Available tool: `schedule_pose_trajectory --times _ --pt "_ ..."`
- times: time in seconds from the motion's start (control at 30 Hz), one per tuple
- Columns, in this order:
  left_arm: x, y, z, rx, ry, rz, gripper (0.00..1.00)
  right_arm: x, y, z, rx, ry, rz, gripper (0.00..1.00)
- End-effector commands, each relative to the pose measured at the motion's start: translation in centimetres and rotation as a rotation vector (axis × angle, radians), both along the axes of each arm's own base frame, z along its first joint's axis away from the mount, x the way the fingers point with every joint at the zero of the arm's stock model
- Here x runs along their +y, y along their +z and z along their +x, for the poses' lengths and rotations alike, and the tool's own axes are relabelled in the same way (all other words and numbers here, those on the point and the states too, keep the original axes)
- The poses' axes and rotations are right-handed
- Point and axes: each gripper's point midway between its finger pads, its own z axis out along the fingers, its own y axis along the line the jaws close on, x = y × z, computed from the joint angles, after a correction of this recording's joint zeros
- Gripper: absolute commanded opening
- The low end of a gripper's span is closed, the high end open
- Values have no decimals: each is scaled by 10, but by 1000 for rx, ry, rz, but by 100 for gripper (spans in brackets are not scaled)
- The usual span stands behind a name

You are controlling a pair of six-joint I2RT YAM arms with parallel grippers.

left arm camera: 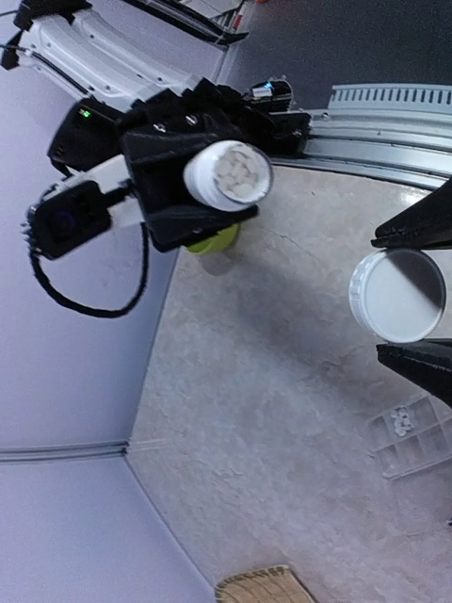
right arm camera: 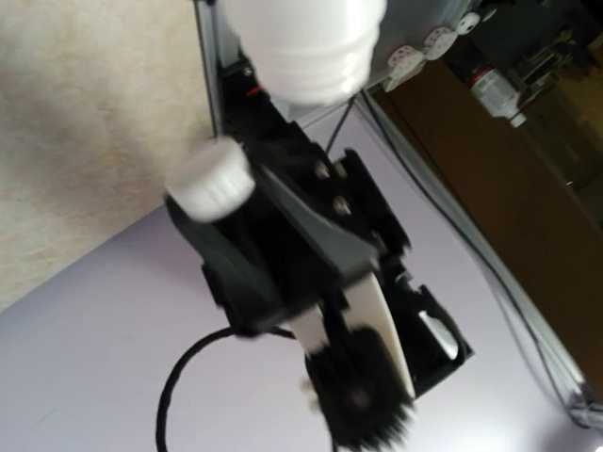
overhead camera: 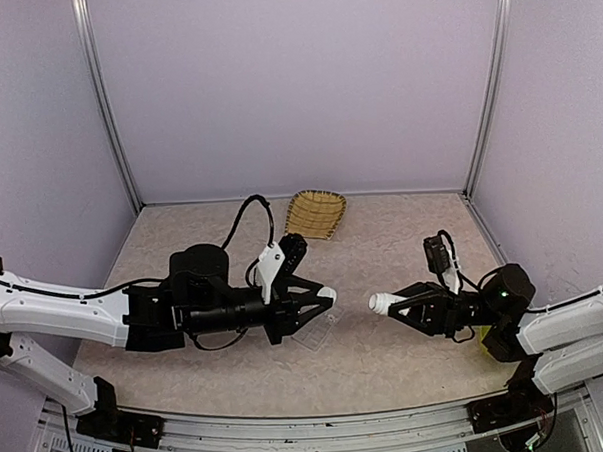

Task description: Sort the pills into containers

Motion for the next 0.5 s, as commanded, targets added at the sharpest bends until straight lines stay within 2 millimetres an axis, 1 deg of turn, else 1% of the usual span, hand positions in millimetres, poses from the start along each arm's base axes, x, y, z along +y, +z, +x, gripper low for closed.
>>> schedule_pose_trajectory --times 0.0,0.03,0.23,0.3,0.47 --pt "-7 53 -15 -97 -96 -193 25 7 24 -12 -68 65 64 27" --pt "-9 60 -17 -106 -109 -217 25 8 25 -13 -69 71 65 27" --pt "-20 74 -30 -111 -204 -279 26 11 32 -16 -77 83 88 27" --pt "-21 77 -37 -108 -240 -298 27 10 33 -17 -81 83 95 27" --pt "-23 83 -45 -105 -285 -340 27 11 36 -16 -82 70 108 26"
